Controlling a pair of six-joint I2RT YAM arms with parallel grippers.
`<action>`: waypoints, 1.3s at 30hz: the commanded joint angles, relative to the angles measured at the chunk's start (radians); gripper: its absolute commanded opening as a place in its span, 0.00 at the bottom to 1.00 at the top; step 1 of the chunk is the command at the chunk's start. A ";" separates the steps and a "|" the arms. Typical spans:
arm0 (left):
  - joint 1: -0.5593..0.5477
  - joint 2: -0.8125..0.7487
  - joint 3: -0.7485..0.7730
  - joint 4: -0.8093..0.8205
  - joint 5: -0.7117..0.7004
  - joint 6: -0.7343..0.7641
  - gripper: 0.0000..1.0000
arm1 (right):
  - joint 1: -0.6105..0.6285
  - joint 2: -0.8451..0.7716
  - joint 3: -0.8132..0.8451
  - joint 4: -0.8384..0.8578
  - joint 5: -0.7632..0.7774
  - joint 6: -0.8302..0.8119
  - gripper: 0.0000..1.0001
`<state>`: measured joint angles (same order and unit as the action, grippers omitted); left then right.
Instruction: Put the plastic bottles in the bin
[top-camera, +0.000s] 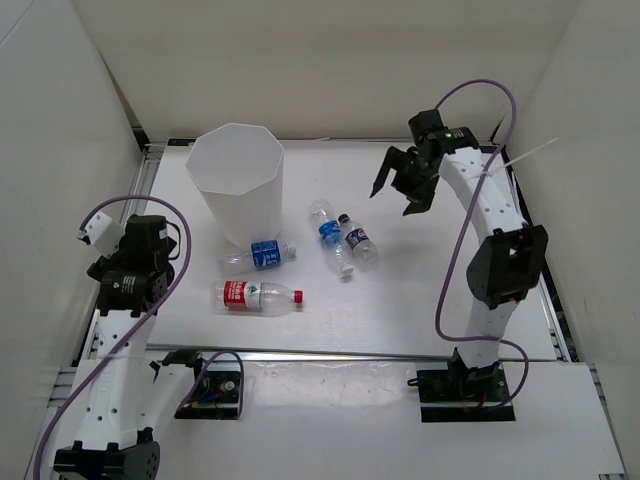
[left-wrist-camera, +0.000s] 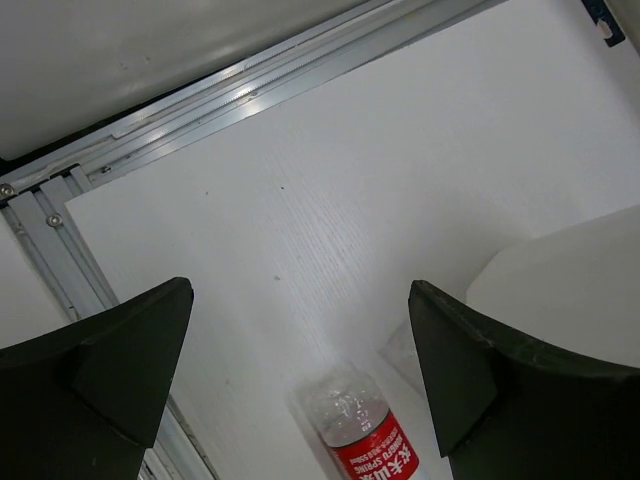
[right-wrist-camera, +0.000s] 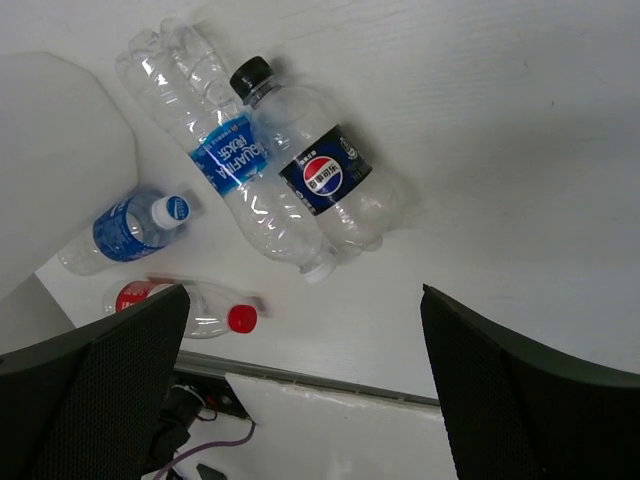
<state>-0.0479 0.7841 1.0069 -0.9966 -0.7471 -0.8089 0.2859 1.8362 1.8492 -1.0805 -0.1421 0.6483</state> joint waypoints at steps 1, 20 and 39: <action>-0.001 0.014 0.044 -0.019 -0.014 0.074 1.00 | 0.002 0.113 0.111 -0.076 -0.048 -0.055 1.00; -0.001 0.196 0.088 0.064 0.201 0.238 1.00 | 0.096 0.449 0.351 -0.164 -0.146 -0.210 1.00; -0.001 0.198 0.079 -0.030 0.212 0.238 1.00 | 0.107 0.644 0.369 -0.173 -0.031 -0.199 0.96</action>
<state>-0.0479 0.9974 1.0657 -0.9936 -0.5339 -0.5659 0.3939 2.4611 2.1788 -1.2392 -0.2043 0.4603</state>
